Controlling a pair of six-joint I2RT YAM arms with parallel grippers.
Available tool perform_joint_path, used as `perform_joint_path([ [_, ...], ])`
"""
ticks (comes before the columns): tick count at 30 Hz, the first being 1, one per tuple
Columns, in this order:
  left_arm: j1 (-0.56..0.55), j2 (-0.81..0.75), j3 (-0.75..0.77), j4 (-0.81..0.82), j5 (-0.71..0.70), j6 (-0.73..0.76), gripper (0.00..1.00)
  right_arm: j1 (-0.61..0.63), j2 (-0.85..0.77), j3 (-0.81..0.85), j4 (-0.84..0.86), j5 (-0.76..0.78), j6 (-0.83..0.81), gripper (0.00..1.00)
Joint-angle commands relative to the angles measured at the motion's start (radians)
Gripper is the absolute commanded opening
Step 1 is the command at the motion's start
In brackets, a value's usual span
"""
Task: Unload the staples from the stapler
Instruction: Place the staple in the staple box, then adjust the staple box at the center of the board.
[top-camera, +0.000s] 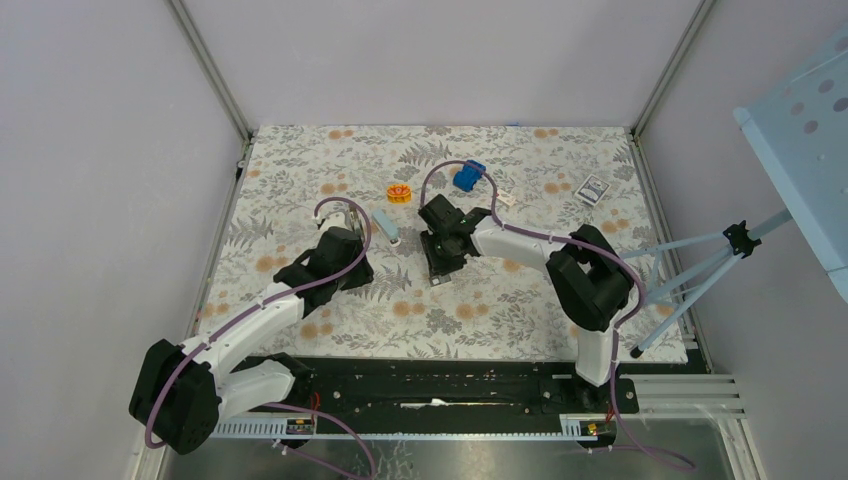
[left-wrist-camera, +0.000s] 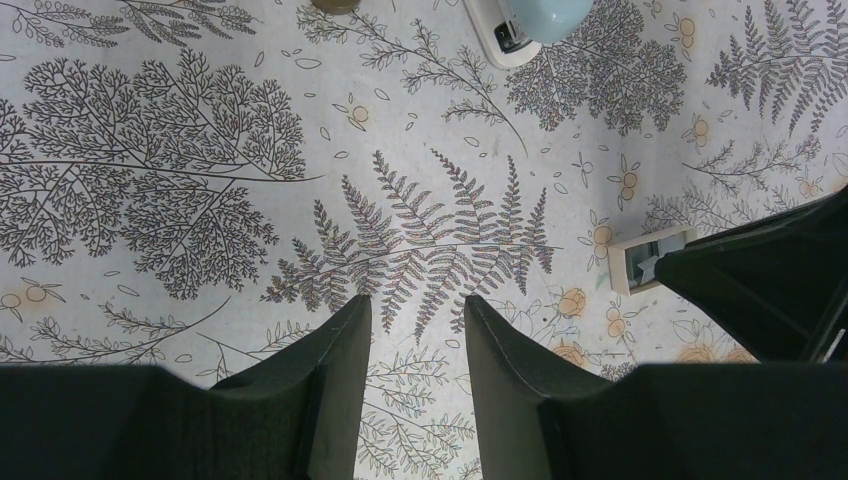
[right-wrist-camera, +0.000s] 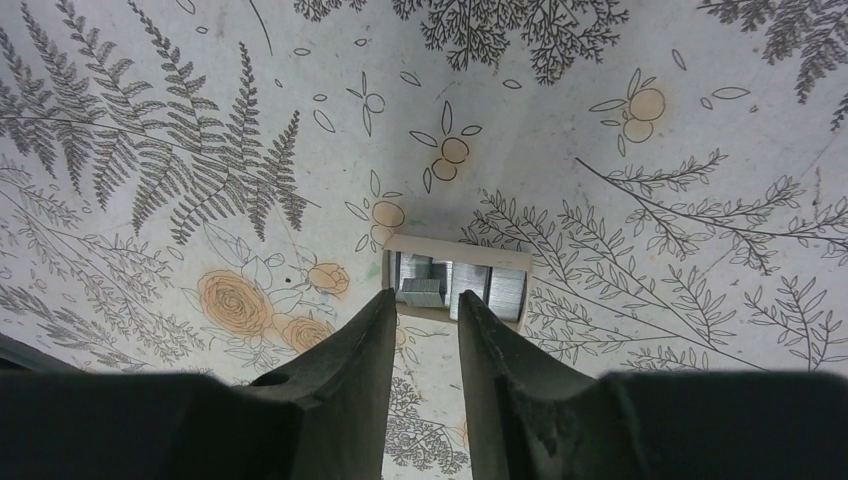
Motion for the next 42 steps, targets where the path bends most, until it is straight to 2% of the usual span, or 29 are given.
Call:
perform_joint_path([
  [1,0.005,-0.004,0.031,0.024,0.003,0.011,0.43,0.011,-0.068,-0.005,0.014,0.036,-0.011,0.37],
  [10,0.004,-0.012,0.029,0.022,0.000,0.010,0.43,0.011,-0.108,-0.035,0.032,0.106,0.001,0.36],
  [17,0.005,-0.017,0.028,0.018,-0.001,0.010,0.43,0.003,-0.097,-0.017,-0.045,0.246,0.063,0.36],
  [21,0.004,-0.028,0.024,0.017,-0.004,0.011,0.44,-0.001,-0.100,-0.023,-0.033,0.218,0.064,0.39],
  [24,0.004,-0.033,0.022,0.012,-0.004,0.010,0.44,-0.005,-0.084,-0.010,-0.033,0.203,0.052,0.48],
  [28,0.004,-0.041,0.021,0.008,-0.002,0.008,0.44,-0.015,-0.067,0.036,-0.039,0.195,0.030,0.52],
  [37,0.005,-0.058,0.022,-0.001,-0.005,0.003,0.44,-0.019,0.060,0.192,-0.063,0.089,-0.036,0.56],
  [42,0.004,-0.061,0.021,-0.005,-0.004,0.002,0.44,-0.019,0.104,0.199,-0.086,0.162,-0.033,0.56],
])
